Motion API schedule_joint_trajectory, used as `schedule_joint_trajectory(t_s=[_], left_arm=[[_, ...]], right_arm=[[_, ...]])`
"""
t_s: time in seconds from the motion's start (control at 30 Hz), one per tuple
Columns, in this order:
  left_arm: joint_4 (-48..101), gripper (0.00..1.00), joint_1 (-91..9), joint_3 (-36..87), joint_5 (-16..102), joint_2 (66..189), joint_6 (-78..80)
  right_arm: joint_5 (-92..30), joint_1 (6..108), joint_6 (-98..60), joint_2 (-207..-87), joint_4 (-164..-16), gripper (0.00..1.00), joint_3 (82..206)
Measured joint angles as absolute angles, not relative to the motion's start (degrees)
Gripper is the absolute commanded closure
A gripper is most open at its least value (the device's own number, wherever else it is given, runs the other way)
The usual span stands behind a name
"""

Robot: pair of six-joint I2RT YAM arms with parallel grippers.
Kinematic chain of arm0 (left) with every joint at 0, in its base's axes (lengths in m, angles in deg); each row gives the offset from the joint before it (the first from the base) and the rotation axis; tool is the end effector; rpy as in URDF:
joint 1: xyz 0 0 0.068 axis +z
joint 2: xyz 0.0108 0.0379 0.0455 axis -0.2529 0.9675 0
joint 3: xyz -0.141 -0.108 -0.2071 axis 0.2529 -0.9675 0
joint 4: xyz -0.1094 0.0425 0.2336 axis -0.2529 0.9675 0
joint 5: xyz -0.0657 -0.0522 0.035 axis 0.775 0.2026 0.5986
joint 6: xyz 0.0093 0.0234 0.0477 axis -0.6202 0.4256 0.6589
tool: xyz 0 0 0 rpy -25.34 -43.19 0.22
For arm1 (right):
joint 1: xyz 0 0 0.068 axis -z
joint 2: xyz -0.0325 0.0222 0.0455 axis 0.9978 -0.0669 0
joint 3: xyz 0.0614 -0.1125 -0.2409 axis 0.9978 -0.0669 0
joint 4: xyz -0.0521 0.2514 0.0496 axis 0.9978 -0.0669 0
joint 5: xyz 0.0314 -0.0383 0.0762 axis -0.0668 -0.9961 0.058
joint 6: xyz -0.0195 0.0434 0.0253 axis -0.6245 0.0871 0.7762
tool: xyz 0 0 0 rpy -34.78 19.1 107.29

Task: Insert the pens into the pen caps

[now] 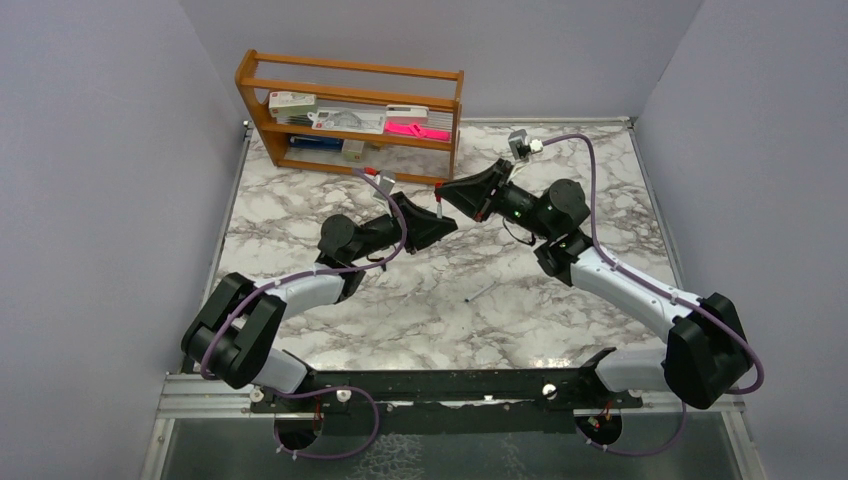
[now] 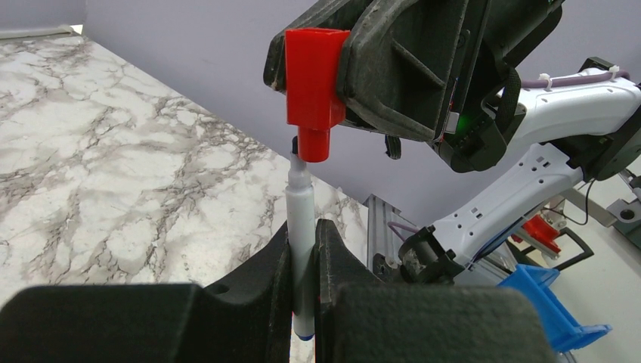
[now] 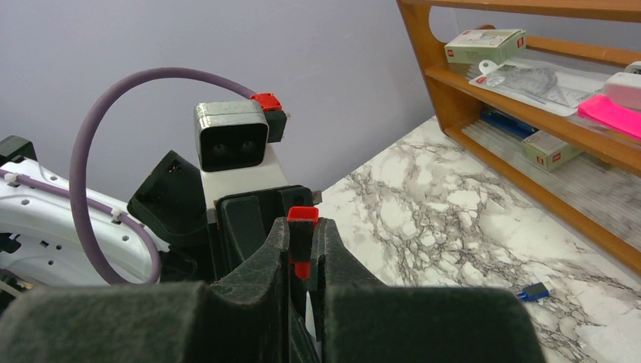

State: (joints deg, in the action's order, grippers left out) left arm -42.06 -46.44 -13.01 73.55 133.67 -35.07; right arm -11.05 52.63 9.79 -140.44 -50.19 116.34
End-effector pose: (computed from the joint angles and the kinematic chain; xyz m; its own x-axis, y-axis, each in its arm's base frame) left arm 0.2307 -0.1693 0.2704 -0.4551 -0.3966 -0.7973 0.8446 0.0912 -0.5275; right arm 0.2400 0.1790 0.3350 -0.3631 0.3790 -0.8512 -0.8099 0.3233 0.4895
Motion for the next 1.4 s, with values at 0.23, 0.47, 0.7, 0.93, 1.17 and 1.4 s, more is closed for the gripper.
schedule_joint_trajectory(t_s=[0.23,0.47,0.7,0.93,1.17,1.4], left_arm=[[-41.36,1.0,-46.61,-13.01,73.18,133.41,-34.81],[-41.41,1.0,-46.64,-13.01,73.18,133.41,-34.61],[-41.41,1.0,-46.64,-13.01,73.18,133.39,-34.2],[-41.01,1.0,-46.64,-13.01,73.16,132.36,-33.81],[-40.16,1.0,-46.64,-12.99,72.98,131.46,-33.52],[-40.01,1.0,-46.66,-12.64,72.76,131.46,-33.52]], right_arm=[[-11.03,52.63,9.79,-140.42,-50.15,0.99,116.29],[-10.7,52.63,9.92,-140.42,-50.24,0.99,116.64],[-10.57,52.63,9.79,-140.39,-50.91,0.99,120.38],[-10.59,52.63,9.74,-140.42,-51.13,0.99,120.77],[-10.59,52.63,9.7,-140.42,-51.33,0.99,120.29],[-10.61,52.63,9.28,-140.42,-51.81,0.99,118.3]])
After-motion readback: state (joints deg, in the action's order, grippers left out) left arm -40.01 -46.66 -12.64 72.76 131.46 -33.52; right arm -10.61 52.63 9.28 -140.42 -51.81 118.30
